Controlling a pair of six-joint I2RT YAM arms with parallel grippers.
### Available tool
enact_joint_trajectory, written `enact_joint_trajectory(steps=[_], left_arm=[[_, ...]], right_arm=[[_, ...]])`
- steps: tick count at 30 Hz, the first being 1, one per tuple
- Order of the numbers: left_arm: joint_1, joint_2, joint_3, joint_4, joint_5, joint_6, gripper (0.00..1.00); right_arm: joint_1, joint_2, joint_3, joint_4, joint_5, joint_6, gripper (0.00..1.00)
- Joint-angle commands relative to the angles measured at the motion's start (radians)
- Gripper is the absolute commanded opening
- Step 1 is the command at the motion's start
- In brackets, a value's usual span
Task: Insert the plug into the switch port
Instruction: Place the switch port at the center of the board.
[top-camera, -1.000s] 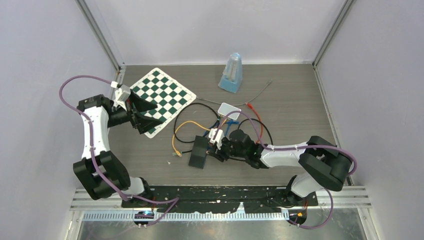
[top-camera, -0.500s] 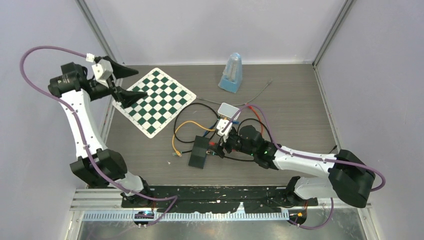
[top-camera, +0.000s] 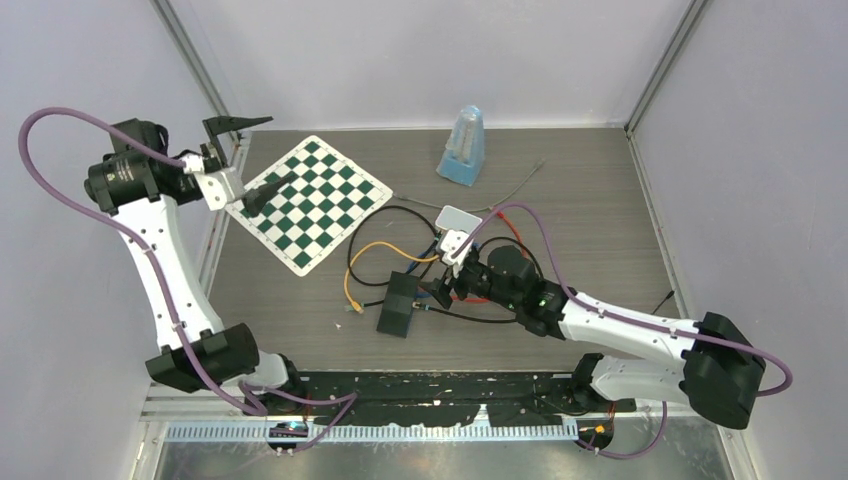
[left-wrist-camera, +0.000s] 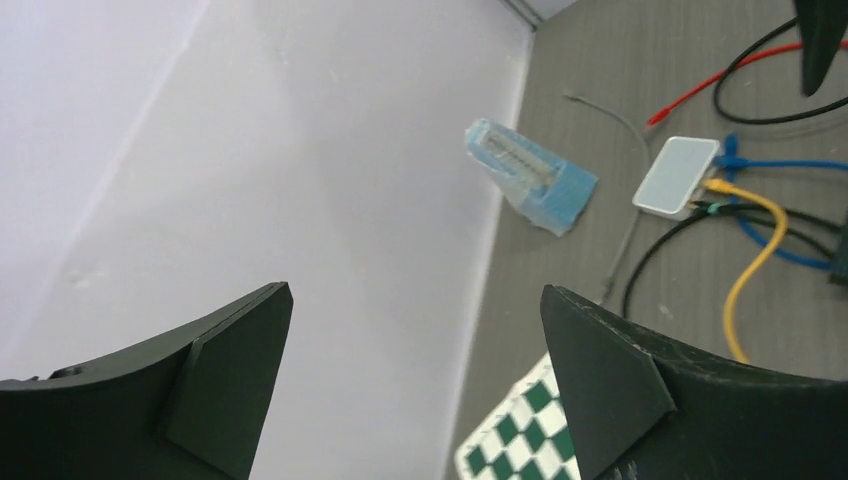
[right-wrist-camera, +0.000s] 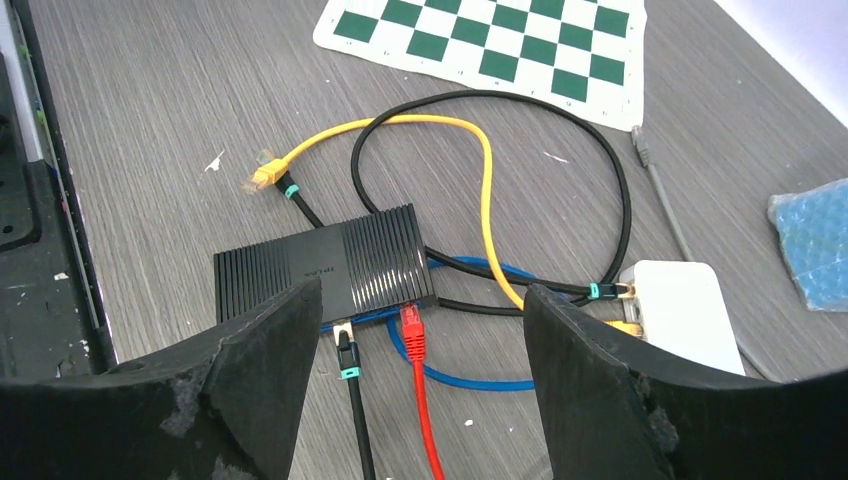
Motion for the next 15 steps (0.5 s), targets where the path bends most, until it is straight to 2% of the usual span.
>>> enact_joint_trajectory(steps=[1,4,6,10,12,15], left_arm=[[-0.015,-0.060,0.075,-0.151,0.184,0.319,1.00],[-0.016,-0.079,0.112,-0.151,0.185,0.393,1.00],[-0.016,-0.056,0.183,-0.148,0.186,0.362,1.00],[-0.011,0.053,0.427,-0.153,0.183,0.029,1.00],[-0.010,0.065,0.406,-0.153,0.180,-0.063,1.00],[-0.030,-0.011,0.197,-0.152,0.184,-0.190,0.99]], right_arm=[[-0.001,-0.060,0.043,0.008,0.014,-0.016,0.80],[-0.001,-0.085,0.044,-0.008,0.023,-0.027,0.80],[-0.001,-0.101,0.044,-0.009,0.029,-0.030,0.80],[-0.001,-0.122,0.049,-0.017,0.034,-0.025,0.80],[0.001,-0.132,0.057,-0.028,0.051,-0.011,0.80],[0.000,-0.141,0.071,-0.042,0.070,0.027,0.80]])
